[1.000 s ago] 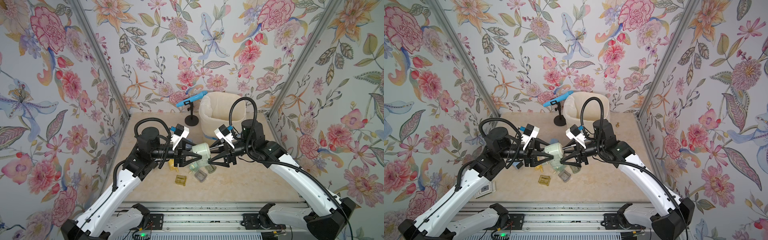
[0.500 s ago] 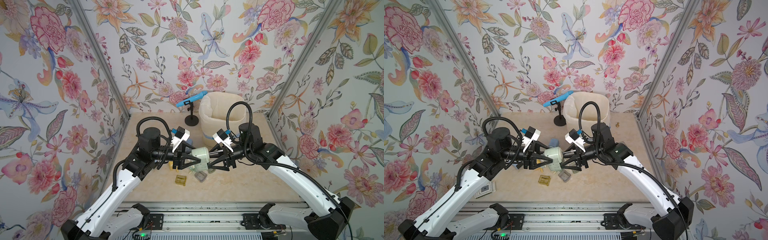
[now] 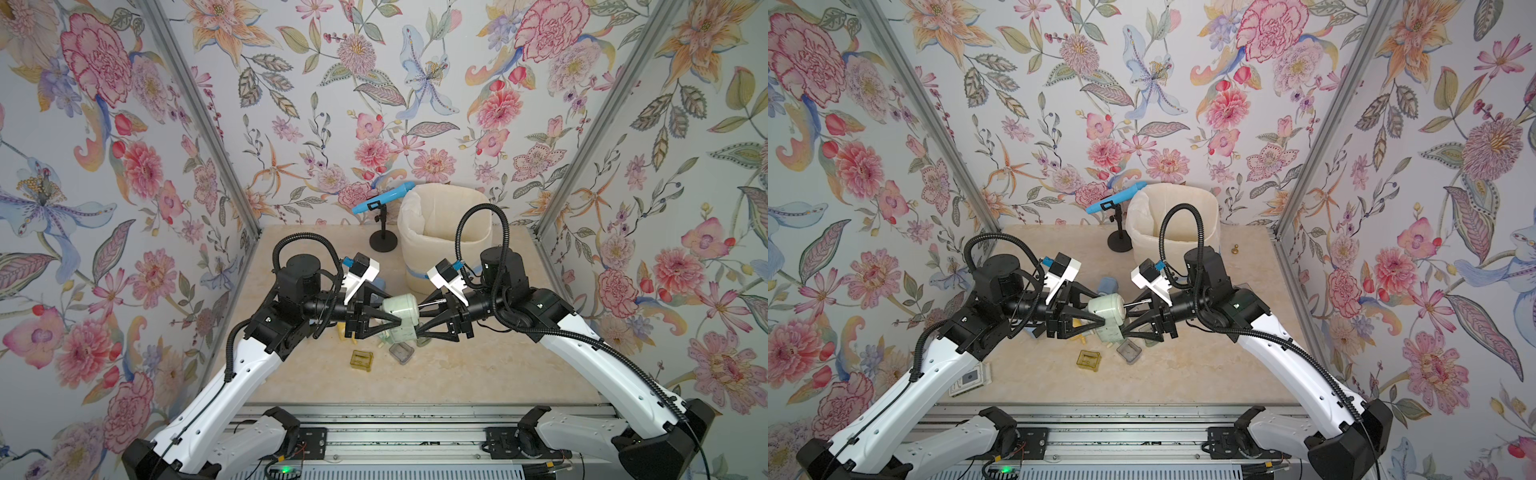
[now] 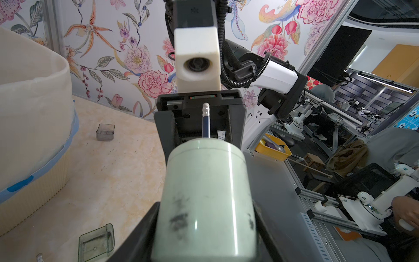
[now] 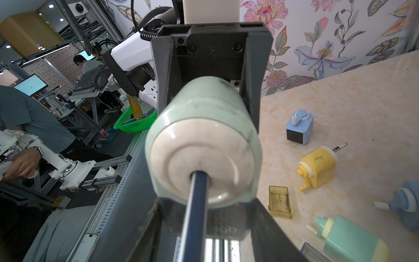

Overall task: Take out the pencil sharpener tray and clean the shavings
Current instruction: Open the container of the pencil sharpener.

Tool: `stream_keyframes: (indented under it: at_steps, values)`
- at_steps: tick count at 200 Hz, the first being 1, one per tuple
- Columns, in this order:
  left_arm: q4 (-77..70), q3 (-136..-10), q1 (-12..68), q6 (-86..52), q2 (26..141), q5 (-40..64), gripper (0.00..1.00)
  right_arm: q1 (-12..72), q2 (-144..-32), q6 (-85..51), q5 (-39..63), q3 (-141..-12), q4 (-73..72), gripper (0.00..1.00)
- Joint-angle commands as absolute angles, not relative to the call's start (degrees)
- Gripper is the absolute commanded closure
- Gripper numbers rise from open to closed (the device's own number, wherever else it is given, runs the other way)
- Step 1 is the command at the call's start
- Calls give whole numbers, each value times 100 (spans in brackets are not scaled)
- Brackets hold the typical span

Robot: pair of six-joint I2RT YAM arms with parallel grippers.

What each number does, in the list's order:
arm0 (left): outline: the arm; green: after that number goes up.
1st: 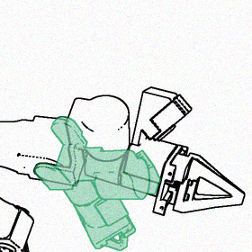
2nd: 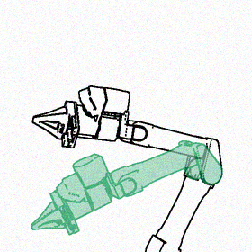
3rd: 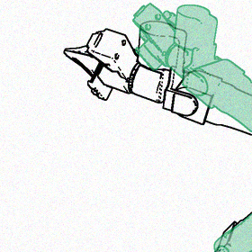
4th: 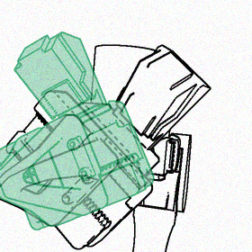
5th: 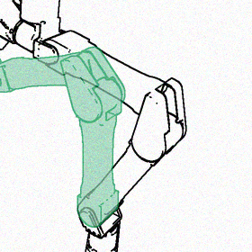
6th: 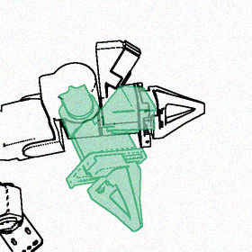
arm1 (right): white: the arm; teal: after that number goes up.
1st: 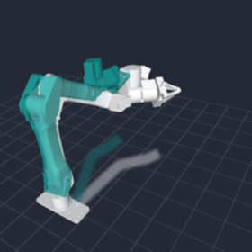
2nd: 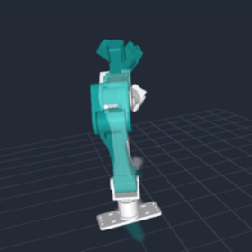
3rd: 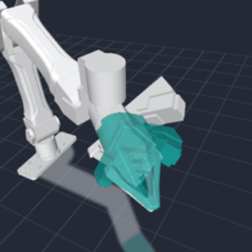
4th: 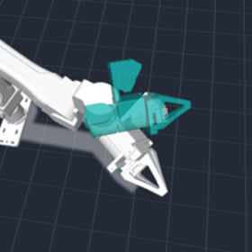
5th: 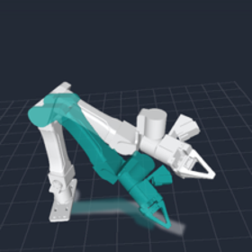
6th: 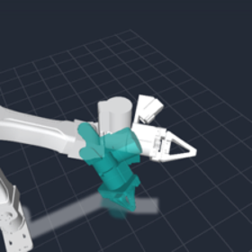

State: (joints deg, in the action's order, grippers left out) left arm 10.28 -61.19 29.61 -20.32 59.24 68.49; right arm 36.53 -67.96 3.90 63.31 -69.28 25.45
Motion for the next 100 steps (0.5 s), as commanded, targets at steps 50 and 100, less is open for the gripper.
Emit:
stream_keyframes:
  at_steps: [50, 100]
  values:
    - [1527, -6318, 2838, -1486, 5905, 6794, 82, 3456, -6513, 400, 6247, -6861, 2558, 48]
    - [1670, -6354, 2769, -1368, 5899, 6741, 82, 3325, -6412, 354, 6213, -6793, 2558, 48]
